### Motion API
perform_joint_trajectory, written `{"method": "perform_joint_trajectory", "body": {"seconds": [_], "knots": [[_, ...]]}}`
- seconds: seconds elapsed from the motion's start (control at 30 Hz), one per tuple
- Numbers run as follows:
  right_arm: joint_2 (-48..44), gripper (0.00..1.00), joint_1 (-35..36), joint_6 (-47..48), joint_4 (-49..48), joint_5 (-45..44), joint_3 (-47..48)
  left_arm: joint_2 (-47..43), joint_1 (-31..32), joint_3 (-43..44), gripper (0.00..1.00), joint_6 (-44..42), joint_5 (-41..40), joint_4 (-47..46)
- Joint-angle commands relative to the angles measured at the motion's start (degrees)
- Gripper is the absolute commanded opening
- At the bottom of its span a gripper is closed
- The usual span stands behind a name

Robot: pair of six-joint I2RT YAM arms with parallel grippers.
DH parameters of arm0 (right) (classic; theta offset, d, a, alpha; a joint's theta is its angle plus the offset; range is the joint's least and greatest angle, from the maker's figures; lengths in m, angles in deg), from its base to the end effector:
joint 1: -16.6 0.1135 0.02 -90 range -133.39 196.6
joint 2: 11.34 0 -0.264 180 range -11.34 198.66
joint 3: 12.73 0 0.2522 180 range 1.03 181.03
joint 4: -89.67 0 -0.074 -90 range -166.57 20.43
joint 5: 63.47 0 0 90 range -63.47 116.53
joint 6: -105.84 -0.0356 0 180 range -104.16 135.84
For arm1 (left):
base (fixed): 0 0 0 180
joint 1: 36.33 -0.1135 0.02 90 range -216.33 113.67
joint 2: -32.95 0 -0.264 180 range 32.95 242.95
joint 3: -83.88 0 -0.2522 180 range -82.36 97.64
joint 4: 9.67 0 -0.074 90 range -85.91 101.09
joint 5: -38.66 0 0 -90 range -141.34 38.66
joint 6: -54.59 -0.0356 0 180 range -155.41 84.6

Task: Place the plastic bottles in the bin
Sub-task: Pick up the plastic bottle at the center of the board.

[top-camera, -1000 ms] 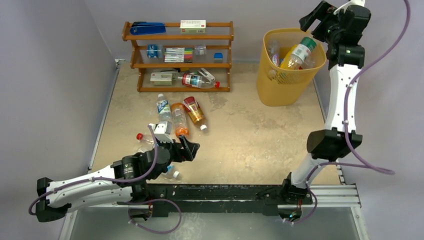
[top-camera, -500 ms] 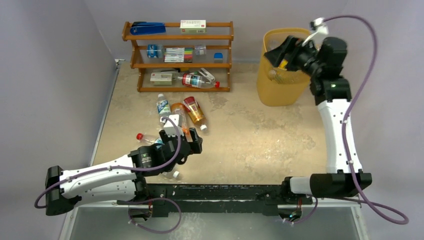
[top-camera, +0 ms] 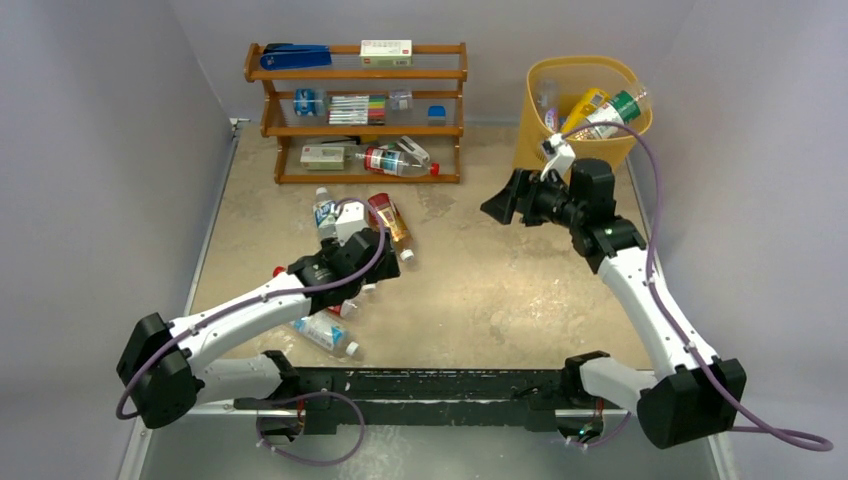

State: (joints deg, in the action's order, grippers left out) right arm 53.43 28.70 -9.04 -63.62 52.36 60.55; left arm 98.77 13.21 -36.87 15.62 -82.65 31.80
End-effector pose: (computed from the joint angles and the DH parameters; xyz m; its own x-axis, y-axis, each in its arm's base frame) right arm 0.2487 0.0692 0.3565 -0.5267 0.2744 -0.8046 -0.4098 0.7472 0.5231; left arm 0.1648 -0.1647 0.2478 -0.6336 -0.2808 -0.7209 -0.1081 0.9548 -0.2768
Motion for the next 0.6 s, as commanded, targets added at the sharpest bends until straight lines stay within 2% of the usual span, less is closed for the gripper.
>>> {"method": "perform_joint_trajectory", "body": {"seconds": [0.0,0.3,0.57], "knots": [[-3.41,0.87,2.48,-2.03,-8.24,1.97,-5.98,2.58,-4.3,4.49,0.91,-4.29,3.74,-0.07],[-5.09,0.81,3.17,-2.45,-11.38,3.26,-12.9,11.33,-5.98,7.33,0.89,-5.88,3.61,0.81],[-7.44,0.81,3.2,-3.16,-12.69,3.1,-16.1,15.82,-5.96,7.73,0.88,-3.7,-1.79,2.94]]}}
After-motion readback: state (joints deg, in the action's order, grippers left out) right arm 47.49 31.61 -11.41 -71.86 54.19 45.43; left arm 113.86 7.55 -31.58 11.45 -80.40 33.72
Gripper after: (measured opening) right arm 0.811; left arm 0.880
